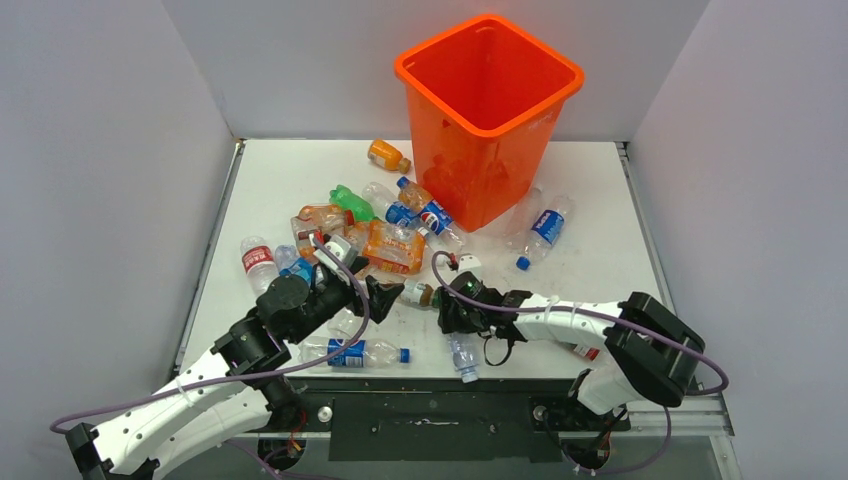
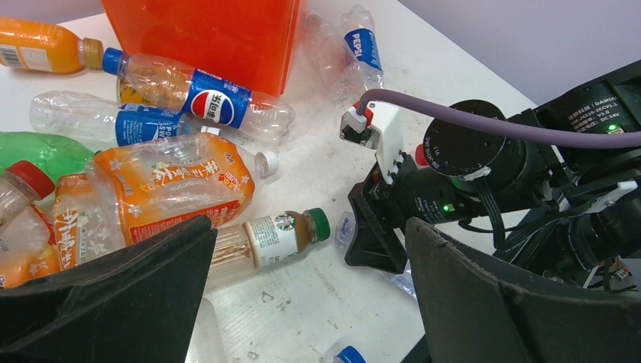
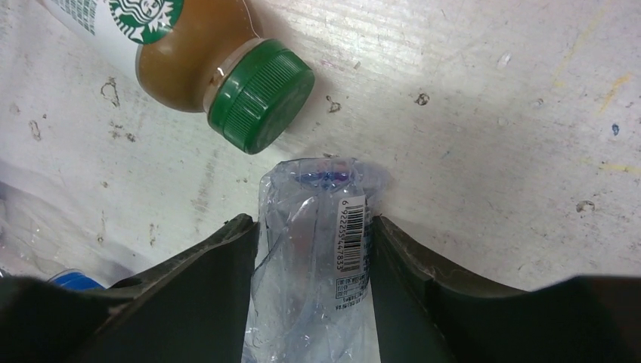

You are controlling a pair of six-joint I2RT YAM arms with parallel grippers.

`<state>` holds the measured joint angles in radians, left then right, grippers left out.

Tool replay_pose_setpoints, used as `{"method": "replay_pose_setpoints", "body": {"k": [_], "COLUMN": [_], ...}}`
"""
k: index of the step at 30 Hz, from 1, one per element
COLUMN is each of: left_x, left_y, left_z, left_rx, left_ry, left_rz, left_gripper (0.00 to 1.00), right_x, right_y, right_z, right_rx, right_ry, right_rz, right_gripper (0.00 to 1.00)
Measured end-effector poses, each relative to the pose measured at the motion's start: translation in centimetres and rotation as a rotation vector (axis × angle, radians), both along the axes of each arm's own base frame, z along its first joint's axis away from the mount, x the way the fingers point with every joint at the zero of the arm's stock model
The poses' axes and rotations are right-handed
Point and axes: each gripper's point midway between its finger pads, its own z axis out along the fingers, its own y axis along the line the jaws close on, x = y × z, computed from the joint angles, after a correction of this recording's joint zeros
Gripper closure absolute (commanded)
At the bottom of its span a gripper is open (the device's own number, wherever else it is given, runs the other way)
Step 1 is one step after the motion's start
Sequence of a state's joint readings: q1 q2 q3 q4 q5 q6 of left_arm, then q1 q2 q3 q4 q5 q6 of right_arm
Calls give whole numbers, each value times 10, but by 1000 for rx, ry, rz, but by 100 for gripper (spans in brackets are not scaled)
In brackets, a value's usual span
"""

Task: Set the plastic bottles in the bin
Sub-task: Pick up the plastic bottle at the center of the board, then place the plastic bottle in the trash bin.

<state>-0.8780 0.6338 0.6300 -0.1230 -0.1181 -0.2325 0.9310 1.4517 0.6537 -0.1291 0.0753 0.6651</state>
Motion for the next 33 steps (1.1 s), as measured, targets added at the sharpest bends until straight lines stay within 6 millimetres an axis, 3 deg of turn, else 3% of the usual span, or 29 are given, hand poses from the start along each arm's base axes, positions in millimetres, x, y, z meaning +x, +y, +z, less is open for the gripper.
{"method": "replay_pose_setpoints", "body": {"k": [5,7,9,11,16,21,25,33], "left_x": [-1,-2,-5,-10,-35,-51,-59,-70], "left_y": [-1,-2,-4,-8,-23,-39,-46,-46], "left_z": [0,0,3,9,17,21,30,38], "left_rx": [0,-1,-12,-51,-174,-227,-273,-339], "left_ry": [0,0,-5,-22,-85,-84,-91,-119], "left_rz": [-6,-10,-27,-60,-215,-339,-396,-446], "left_gripper": [4,4,4,4,4,4,4,4], "right_x": [-5,-6,-4,-1,-1,-14,-17,-28], "right_y": [-8,-11,-9,-5,5,3,14,46], "right_z": [3,14,35,70,198,280,300,298], "right_rx": [-1,12,66,167,598,898,1012,1092], "right_ry": [0,-16,-59,-133,-429,-632,-684,-668], "right_rz": [-9,-12,-14,-14,20,68,104,130], "right_gripper": [73,92,95,95,95,95,95,95]}}
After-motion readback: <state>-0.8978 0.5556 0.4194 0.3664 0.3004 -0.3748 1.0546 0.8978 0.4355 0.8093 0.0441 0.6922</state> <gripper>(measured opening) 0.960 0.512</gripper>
